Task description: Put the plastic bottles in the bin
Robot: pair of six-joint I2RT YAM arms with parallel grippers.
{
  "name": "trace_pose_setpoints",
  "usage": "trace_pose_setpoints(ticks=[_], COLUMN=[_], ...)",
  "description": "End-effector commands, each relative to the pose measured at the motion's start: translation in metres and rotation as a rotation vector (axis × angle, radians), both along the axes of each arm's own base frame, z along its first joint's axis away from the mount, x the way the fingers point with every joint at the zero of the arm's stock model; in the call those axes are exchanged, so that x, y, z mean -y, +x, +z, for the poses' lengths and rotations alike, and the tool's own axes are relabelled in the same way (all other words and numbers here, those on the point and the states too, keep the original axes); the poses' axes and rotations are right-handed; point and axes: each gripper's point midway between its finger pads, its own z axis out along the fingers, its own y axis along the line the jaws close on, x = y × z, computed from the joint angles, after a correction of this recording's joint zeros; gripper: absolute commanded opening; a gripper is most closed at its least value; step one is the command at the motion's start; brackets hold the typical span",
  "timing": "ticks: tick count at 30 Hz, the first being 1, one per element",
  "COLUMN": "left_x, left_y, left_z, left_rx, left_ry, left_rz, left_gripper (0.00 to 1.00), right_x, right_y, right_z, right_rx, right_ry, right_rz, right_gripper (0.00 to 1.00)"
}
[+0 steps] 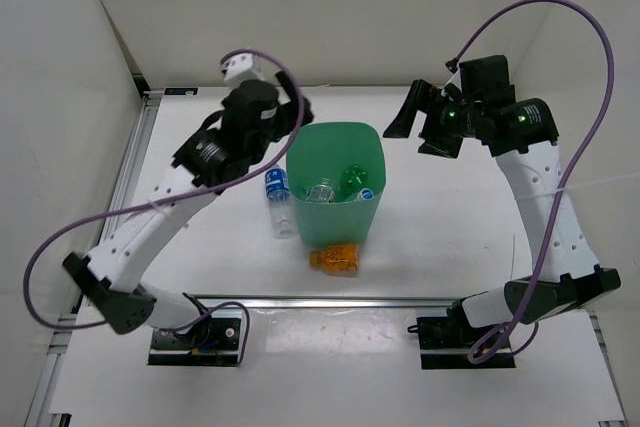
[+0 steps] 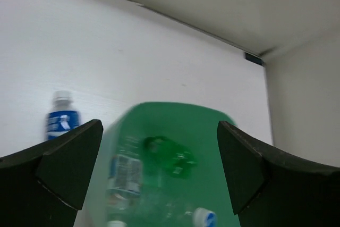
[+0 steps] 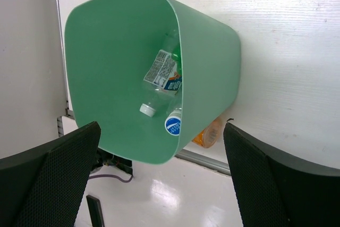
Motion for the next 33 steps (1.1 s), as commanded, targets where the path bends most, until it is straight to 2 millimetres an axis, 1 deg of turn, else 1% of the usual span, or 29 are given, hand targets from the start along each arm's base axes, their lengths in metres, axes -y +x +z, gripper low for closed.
trace_pose_setpoints(ticks=[1, 2, 3, 4, 5, 6, 7, 8, 9, 10, 11, 12, 13, 15, 16, 17, 18, 19, 20, 22, 23, 24, 26, 27, 28, 29, 31, 32, 33], left_x=[-0.088, -0.097, -0.096, -0.112, -0.118, -0.114, -0.126, -0.13, -0.129, -0.119, -0.119, -0.118, -0.117, -0.119, -0.118, -0.112, -0.111, -0.107, -0.102, -0.098, -0.096, -0.089, -0.089, -0.087, -0.082, -0.083, -0.071, -0.067, -0.06], left_y=[-0.002, 0.0, -0.002, 0.003, 0.0, 0.001, 0.004, 0.0, 0.0, -0.003, 0.009, 0.006, 0.009, 0.012, 0.016, 0.015, 0.02, 0.026, 0.028, 0.038, 0.041, 0.04, 0.043, 0.044, 0.042, 0.042, 0.039, 0.037, 0.036], left_z=[-0.011, -0.045, -0.061, -0.079, -0.113, -0.125, -0.138, -0.162, -0.172, -0.178, -0.176, -0.191, -0.203, -0.221, -0.225, -0.243, -0.244, -0.241, -0.249, -0.244, -0.254, -0.256, -0.263, -0.269, -0.272, -0.28, -0.285, -0.29, -0.295], left_rx=[0.008, -0.057, -0.106, -0.15, -0.227, -0.262, -0.289, -0.338, -0.352, -0.366, -0.316, -0.336, -0.361, -0.42, -0.426, -0.484, -0.484, -0.465, -0.488, -0.47, -0.494, -0.501, -0.52, -0.53, -0.54, -0.554, -0.564, -0.572, -0.588], left_ry=[0.006, 0.037, 0.008, 0.008, 0.019, -0.013, -0.022, -0.009, -0.02, -0.05, -0.087, -0.092, -0.095, -0.1, -0.09, -0.102, -0.107, -0.102, -0.104, -0.1, -0.096, -0.096, -0.095, -0.099, -0.095, -0.084, -0.082, -0.071, -0.07], left_rz=[0.266, 0.277, 0.238, 0.272, 0.272, 0.228, 0.249, 0.24, 0.218, 0.125, 0.094, 0.061, 0.04, -0.001, -0.027, -0.073, -0.092, -0.125, -0.15, -0.177, -0.189, -0.221, -0.219, -0.226, -0.238, -0.243, -0.275, -0.288, -0.31], left_gripper=[0.99, 0.99, 0.99, 0.99, 0.99, 0.99, 0.99, 0.99, 0.99, 0.99, 0.99, 0.99, 0.99, 0.99, 0.99, 0.99, 0.99, 0.99, 0.99, 0.99, 0.99, 0.99, 0.99, 0.99, 0.99, 0.99, 0.99, 0.99, 0.99], right_x=[0.005, 0.005, 0.004, 0.003, 0.001, 0.002, 0.004, 0.002, 0.001, 0.001, 0.003, 0.003, 0.004, 0.005, 0.005, 0.004, 0.004, 0.004, 0.004, 0.004, 0.004, 0.004, 0.004, 0.004, 0.004, 0.004, 0.006, 0.006, 0.006], right_y=[0.001, 0.003, 0.002, 0.005, 0.004, 0.004, 0.008, 0.007, 0.006, 0.006, 0.006, 0.006, 0.007, 0.007, 0.005, 0.005, 0.005, 0.004, 0.004, 0.004, 0.004, 0.004, 0.004, 0.005, 0.007, 0.007, 0.009, 0.009, 0.011], right_z=[0.011, 0.008, 0.008, 0.008, 0.009, 0.008, 0.009, 0.009, 0.01, 0.01, 0.01, 0.01, 0.011, 0.011, 0.009, 0.009, 0.009, 0.006, 0.006, 0.006, 0.006, 0.006, 0.006, 0.009, 0.006, 0.009, 0.009, 0.009, 0.006], right_rx=[0.054, 0.044, 0.047, 0.047, 0.044, 0.049, 0.049, 0.051, 0.049, 0.049, 0.052, 0.052, 0.05, 0.054, 0.046, 0.049, 0.049, 0.04, 0.04, 0.044, 0.044, 0.044, 0.044, 0.053, 0.043, 0.052, 0.052, 0.052, 0.043], right_ry=[0.008, 0.004, 0.005, 0.005, 0.011, 0.006, 0.006, 0.008, 0.014, 0.014, 0.018, 0.018, 0.024, 0.019, 0.017, 0.017, 0.017, 0.015, 0.015, 0.01, 0.01, 0.01, 0.01, 0.012, 0.009, 0.012, 0.012, 0.012, 0.009], right_rz=[-0.017, -0.017, -0.005, -0.005, 0.003, 0.009, 0.0, 0.015, 0.022, 0.022, 0.027, 0.027, 0.024, 0.03, 0.03, 0.043, 0.043, 0.043, 0.043, 0.049, 0.049, 0.049, 0.049, 0.049, 0.049, 0.049, 0.04, 0.04, 0.04], right_gripper=[1.0, 1.0, 1.0, 1.0, 1.0, 1.0, 1.0, 1.0, 1.0, 1.0, 1.0, 1.0, 1.0, 1.0, 1.0, 1.0, 1.0, 1.0, 1.0, 1.0, 1.0, 1.0, 1.0, 1.0, 1.0, 1.0, 1.0, 1.0, 1.0])
